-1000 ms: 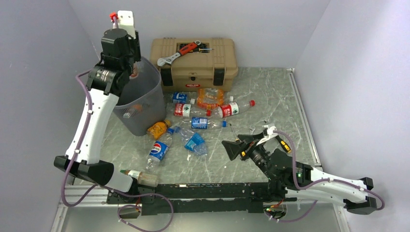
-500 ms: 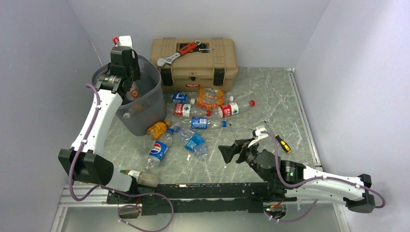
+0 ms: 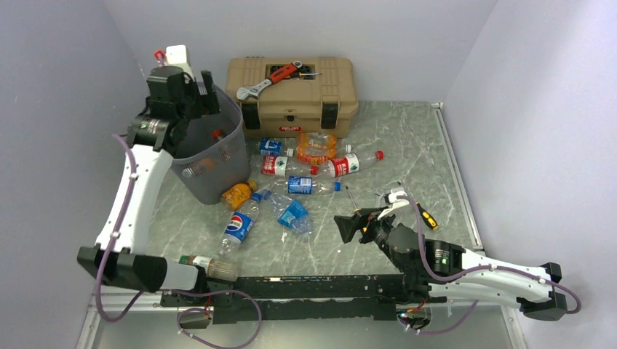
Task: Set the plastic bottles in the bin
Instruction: Place the plastic bottle in the trash bin, then pick up the plastic bottle at the center of the board.
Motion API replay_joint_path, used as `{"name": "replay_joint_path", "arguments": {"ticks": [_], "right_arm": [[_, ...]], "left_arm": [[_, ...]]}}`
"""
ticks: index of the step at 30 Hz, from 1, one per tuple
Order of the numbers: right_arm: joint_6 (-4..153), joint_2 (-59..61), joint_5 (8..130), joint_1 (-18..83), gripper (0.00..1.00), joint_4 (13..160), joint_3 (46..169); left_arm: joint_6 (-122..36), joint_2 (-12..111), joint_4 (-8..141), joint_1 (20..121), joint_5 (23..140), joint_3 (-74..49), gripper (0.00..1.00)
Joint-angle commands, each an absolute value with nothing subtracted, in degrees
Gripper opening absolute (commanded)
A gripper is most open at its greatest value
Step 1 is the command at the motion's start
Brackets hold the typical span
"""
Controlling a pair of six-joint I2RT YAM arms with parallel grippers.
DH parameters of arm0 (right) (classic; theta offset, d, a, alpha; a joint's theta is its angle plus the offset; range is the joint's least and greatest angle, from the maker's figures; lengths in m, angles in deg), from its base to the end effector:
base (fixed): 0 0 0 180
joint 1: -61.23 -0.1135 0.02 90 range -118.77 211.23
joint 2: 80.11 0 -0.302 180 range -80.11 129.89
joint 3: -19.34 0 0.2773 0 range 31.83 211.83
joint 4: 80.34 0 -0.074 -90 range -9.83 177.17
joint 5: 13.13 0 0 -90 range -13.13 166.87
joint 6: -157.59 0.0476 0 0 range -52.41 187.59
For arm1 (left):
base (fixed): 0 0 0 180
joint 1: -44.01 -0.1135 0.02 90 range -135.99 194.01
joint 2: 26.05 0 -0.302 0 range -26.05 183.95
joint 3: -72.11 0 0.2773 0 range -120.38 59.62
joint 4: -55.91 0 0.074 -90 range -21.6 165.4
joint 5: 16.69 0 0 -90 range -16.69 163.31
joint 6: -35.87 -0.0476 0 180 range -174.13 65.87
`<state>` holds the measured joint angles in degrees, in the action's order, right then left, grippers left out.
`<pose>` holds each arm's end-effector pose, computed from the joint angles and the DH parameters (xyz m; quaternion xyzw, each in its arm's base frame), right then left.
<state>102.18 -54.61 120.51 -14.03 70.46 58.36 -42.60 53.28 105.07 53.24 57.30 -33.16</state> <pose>0.0627 0.1091 0.2790 -0.0466 0.7718 0.2887 0.5647 0.3214 -0.0389 0.4844 -0.0932 0.8251 0.0162 0.5570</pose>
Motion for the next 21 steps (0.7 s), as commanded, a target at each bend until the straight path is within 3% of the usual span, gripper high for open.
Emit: {"name": "replay_joint_path", "arguments": {"ticks": [1, 11, 12, 17, 21], "right_arm": [[101.1, -54.2, 124.1, -14.0, 1.0, 69.5, 63.2], [101.8, -43.1, 130.7, -9.5, 1.0, 66.2, 74.5], [101.9, -41.7, 128.7, -6.5, 1.0, 66.5, 75.8], [106.1, -34.1, 96.4, 22.6, 1.0, 70.5, 78.9], [115.1, -31.9, 88.3, 36.4, 1.0, 79.2, 73.3]], "left_arm": [[-39.8, 44.7, 103.7, 53.1, 65.7, -39.2, 0.99], [-35.7, 35.6, 87.4, 54.5, 108.8, -24.9, 1.0], [-35.1, 35.4, 86.0, 54.9, 110.6, -23.0, 1.0], [-34.0, 36.4, 86.1, 57.0, 111.2, -15.5, 0.99], [-31.1, 36.6, 85.0, 58.0, 110.1, -10.3, 0.99]]}}
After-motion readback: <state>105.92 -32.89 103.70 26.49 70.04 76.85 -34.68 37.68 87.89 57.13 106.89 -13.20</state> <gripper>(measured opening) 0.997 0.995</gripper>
